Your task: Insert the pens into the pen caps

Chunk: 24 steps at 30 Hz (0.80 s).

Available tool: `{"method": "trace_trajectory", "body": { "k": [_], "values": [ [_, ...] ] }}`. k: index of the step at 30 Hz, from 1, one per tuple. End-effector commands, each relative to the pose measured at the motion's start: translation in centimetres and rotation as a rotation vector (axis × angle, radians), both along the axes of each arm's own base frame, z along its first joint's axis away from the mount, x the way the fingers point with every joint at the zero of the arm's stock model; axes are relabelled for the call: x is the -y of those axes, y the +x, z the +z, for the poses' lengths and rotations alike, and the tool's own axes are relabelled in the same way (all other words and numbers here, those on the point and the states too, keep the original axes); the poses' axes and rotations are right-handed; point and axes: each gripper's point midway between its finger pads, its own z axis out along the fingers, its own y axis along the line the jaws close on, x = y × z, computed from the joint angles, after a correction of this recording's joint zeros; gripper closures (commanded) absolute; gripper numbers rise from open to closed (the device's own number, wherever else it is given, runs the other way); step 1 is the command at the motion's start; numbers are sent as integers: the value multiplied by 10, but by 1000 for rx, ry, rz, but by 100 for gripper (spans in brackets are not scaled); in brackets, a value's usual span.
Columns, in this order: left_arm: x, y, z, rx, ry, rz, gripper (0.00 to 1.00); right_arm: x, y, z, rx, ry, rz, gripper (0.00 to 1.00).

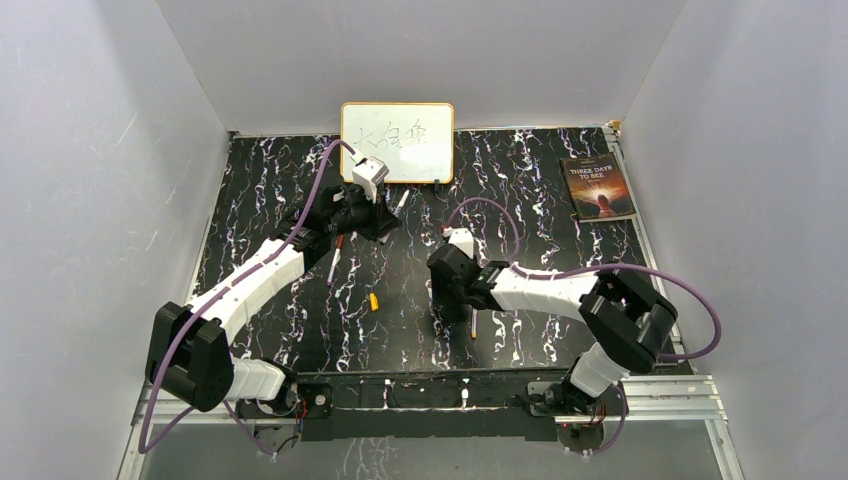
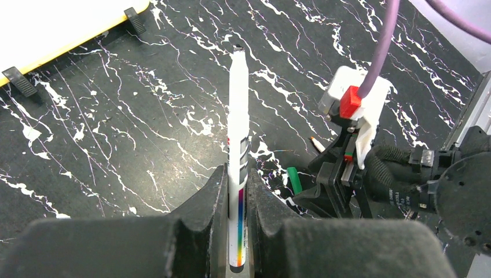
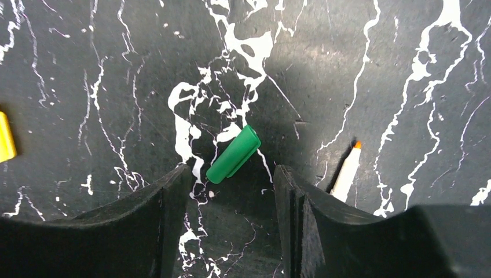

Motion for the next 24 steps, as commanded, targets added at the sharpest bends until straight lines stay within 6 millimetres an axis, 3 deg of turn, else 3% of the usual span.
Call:
{"method": "trace_trajectory", "body": {
  "k": [1,12,24],
  "values": [
    [1,-5,21,51,-29,-18,100,-5,8,6,31,2,-44,51],
    [1,-6,21,52,-30,-21,100,-4,17,-6,34,-78,-40,57],
    [1,-6,20,50,-29,-23,100,0,17,-8,32,-107,-35,83]
  ]
}}
